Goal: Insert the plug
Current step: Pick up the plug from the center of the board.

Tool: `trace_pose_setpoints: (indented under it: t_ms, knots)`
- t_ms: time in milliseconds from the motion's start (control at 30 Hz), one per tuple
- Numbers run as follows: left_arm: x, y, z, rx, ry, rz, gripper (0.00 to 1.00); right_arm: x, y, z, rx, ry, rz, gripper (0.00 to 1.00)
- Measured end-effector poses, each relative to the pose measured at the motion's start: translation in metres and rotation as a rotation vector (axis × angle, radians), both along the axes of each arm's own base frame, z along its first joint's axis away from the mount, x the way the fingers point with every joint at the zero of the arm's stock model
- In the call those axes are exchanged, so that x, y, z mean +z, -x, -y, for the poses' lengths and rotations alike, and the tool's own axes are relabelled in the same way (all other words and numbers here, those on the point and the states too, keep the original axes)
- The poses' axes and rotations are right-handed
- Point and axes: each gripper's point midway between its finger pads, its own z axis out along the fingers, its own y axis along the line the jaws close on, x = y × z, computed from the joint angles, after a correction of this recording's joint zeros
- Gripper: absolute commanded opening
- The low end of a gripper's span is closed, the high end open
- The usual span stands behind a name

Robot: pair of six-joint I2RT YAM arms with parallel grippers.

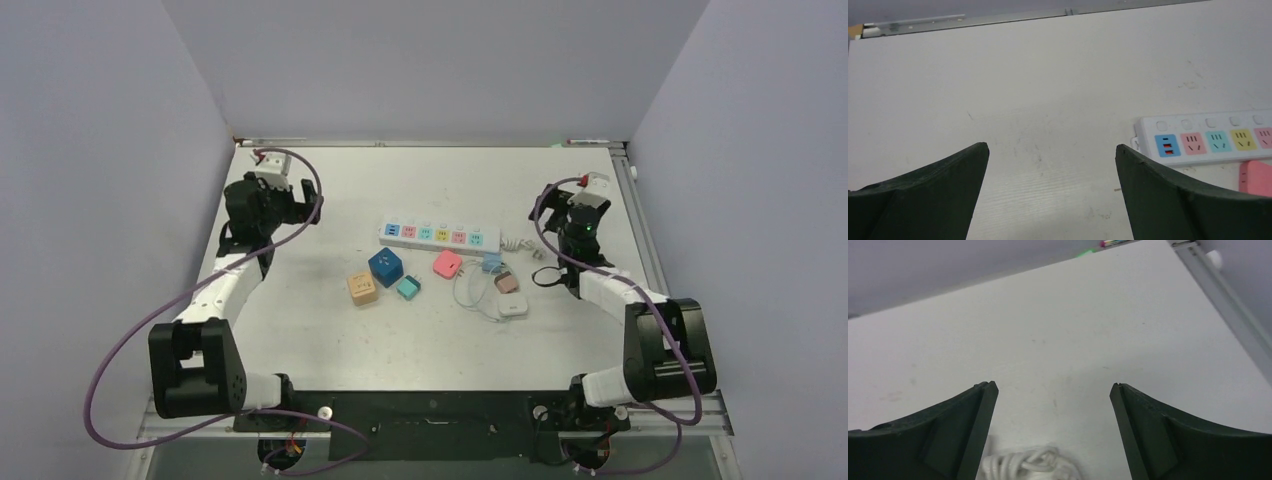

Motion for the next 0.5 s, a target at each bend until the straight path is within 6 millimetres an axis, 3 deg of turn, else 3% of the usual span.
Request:
trace_pose_setpoints:
  t_ms: [133, 267, 333, 400, 500]
  knots:
    - [0.025, 0.003, 0.017, -0.103, 0.004, -0.062, 0.96, 0.024, -0.013, -0.010, 0.096, -0.314, 0.026, 0.90]
    - [0.040, 0.007, 0.053, -0.226, -0.010, -0.140, 0.96, 0.021, -0.028, -0.021, 0.138, -0.437, -0.077, 0.90]
    - [0.038, 0.015, 0.086, -0.318, -0.030, -0.184, 0.96, 0.021, -0.025, -0.052, 0.176, -0.412, -0.143, 0.90]
    - [0.025, 0.031, 0.114, -0.403, -0.054, -0.241, 0.96, 0.030, -0.019, -0.100, 0.258, -0.371, -0.182, 0.90]
    - [0.003, 0.048, 0.137, -0.481, -0.079, -0.323, 0.96, 0.041, -0.013, -0.147, 0.343, -0.322, -0.202, 0.90]
